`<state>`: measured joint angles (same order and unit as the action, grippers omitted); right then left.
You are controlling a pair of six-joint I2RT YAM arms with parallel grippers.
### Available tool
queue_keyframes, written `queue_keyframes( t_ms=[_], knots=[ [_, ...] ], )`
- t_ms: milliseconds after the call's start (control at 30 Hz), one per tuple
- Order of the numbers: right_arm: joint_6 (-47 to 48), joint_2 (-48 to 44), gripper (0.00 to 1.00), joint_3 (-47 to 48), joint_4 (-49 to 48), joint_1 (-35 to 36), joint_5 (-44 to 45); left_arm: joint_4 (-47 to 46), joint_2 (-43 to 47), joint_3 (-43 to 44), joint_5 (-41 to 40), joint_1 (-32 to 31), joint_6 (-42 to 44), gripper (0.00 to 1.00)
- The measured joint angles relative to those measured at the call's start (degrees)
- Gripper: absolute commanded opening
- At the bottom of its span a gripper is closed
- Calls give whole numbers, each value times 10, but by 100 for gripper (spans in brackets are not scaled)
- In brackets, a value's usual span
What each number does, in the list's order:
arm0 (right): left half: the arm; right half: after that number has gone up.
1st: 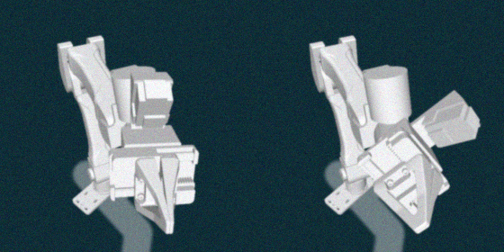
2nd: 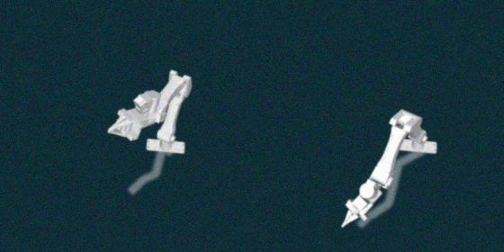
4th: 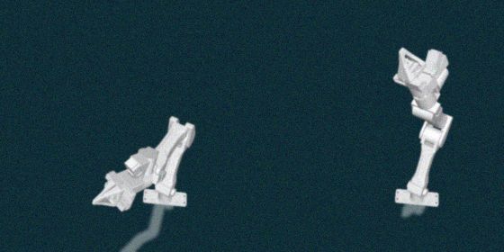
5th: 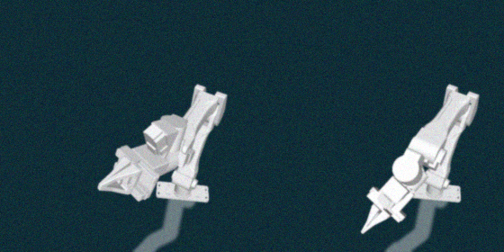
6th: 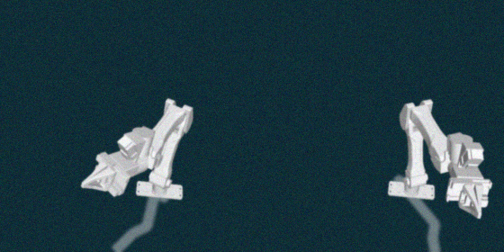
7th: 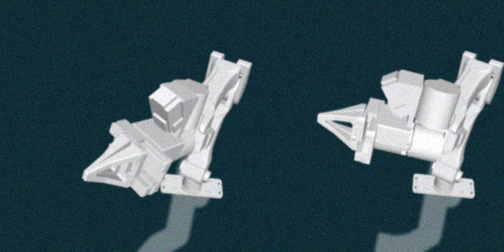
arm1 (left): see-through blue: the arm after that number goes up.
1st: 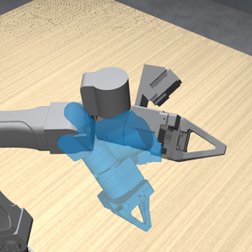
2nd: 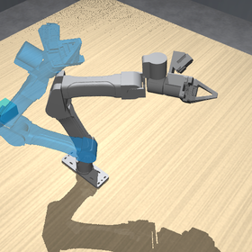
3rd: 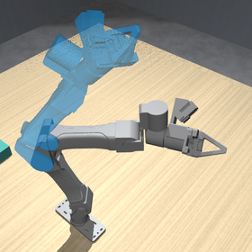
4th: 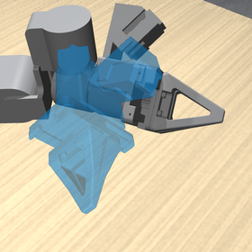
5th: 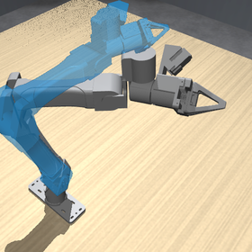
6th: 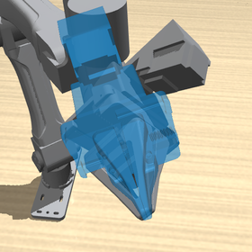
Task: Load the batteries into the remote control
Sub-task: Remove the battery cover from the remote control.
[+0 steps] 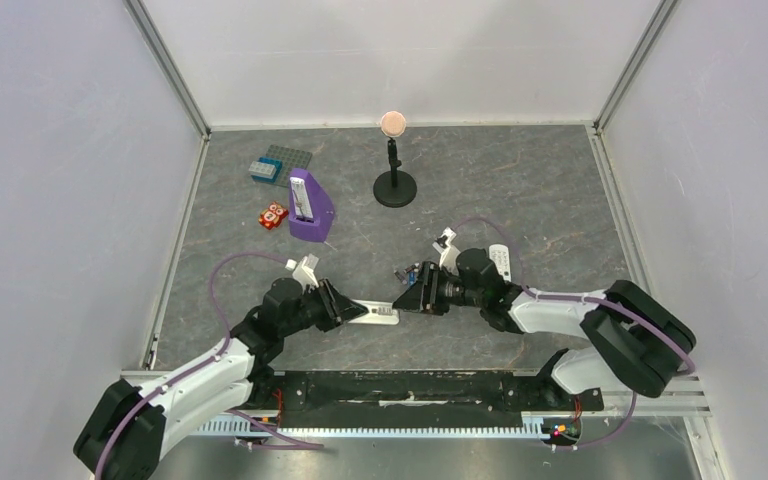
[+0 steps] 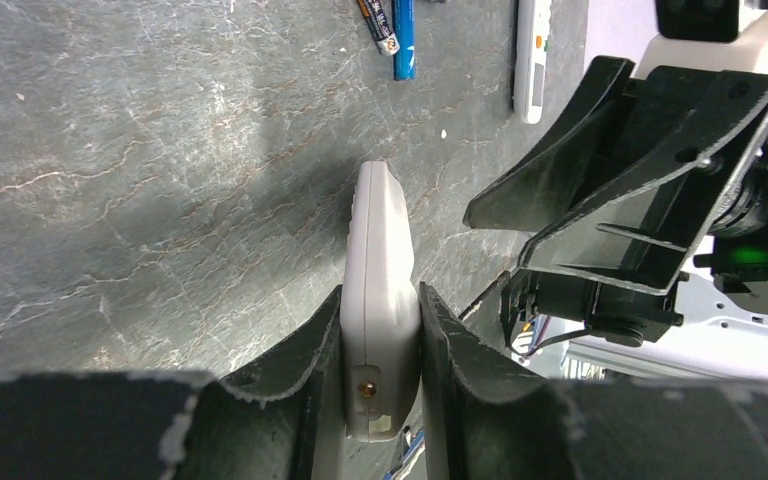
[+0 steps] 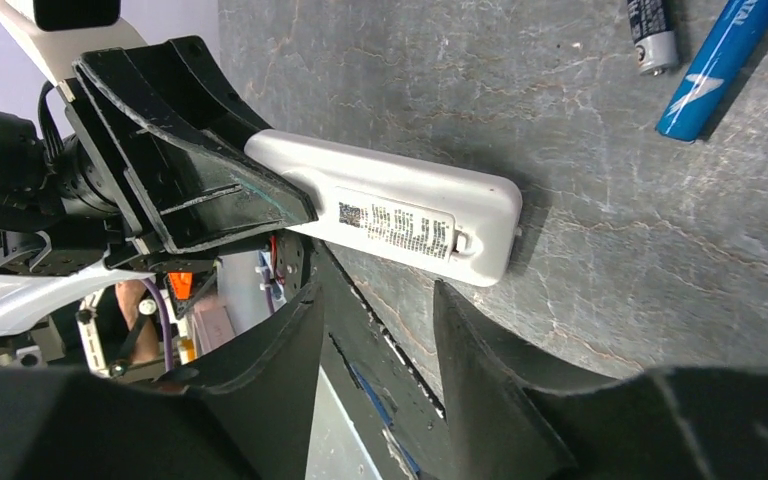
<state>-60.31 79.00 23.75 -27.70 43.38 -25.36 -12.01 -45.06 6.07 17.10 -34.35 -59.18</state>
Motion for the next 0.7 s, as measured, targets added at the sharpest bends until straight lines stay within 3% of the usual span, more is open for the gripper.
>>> queue_keyframes(
  t_ms=[333,700],
  knots=[
    [-58,66,34,-5,-83,7,-10,-4,8,-9,0,5,-6,2],
    [-71,99,34,-5,-98,8,-12,-3,9,-9,0,7,-6,2]
  ],
)
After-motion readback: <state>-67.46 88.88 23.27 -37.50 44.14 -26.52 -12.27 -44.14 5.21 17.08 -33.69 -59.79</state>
